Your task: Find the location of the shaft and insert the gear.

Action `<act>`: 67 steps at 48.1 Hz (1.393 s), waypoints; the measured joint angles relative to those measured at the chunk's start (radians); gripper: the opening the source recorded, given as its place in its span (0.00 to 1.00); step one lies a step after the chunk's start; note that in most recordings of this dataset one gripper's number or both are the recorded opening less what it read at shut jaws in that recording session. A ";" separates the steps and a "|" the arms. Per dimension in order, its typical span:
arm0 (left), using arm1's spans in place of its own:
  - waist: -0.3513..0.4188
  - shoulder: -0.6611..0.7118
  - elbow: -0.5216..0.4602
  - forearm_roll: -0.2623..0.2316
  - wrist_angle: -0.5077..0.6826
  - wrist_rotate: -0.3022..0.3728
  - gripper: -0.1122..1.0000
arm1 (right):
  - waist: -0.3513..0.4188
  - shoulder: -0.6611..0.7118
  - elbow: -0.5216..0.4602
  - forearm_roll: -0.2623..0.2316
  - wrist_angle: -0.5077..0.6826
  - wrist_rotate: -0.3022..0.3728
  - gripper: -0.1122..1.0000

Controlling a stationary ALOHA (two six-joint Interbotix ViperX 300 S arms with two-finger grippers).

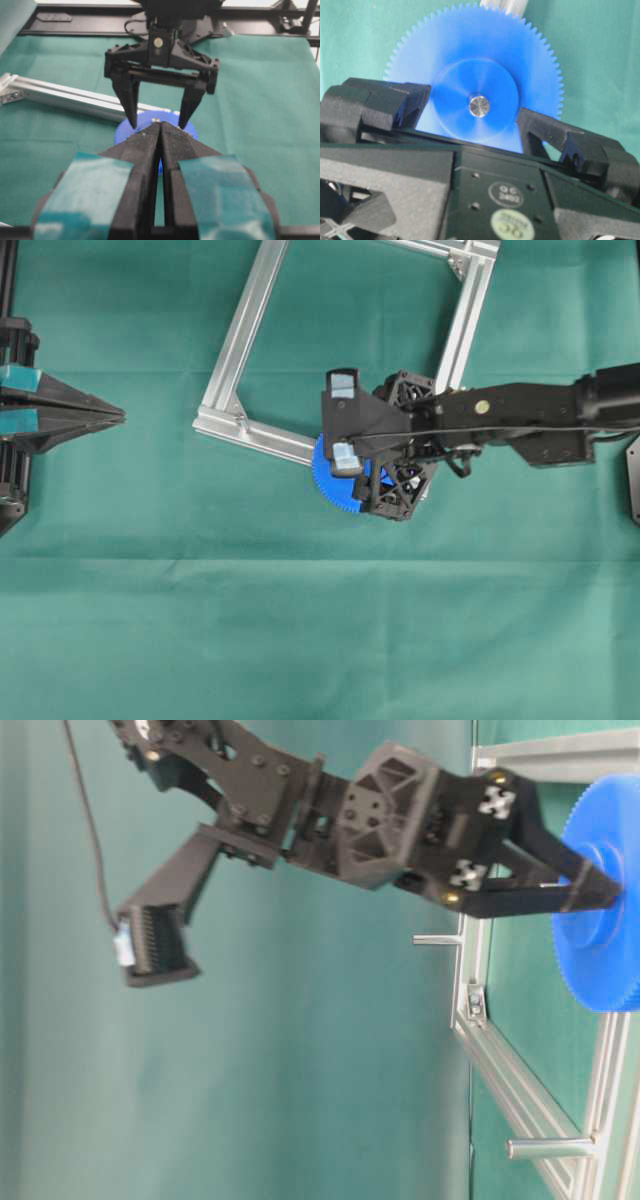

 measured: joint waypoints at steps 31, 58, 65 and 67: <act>0.000 -0.002 0.000 0.000 0.002 -0.003 0.11 | 0.002 -0.213 0.028 -0.063 0.092 -0.002 0.88; 0.000 -0.002 0.000 0.000 0.002 -0.003 0.11 | 0.009 -0.295 0.127 -0.063 0.052 0.000 0.88; 0.000 -0.002 0.000 0.000 0.003 -0.003 0.11 | 0.009 -0.319 0.156 -0.061 0.040 0.003 0.88; 0.000 -0.002 0.000 0.000 0.002 -0.003 0.11 | 0.011 -0.325 0.164 -0.061 0.040 0.003 0.88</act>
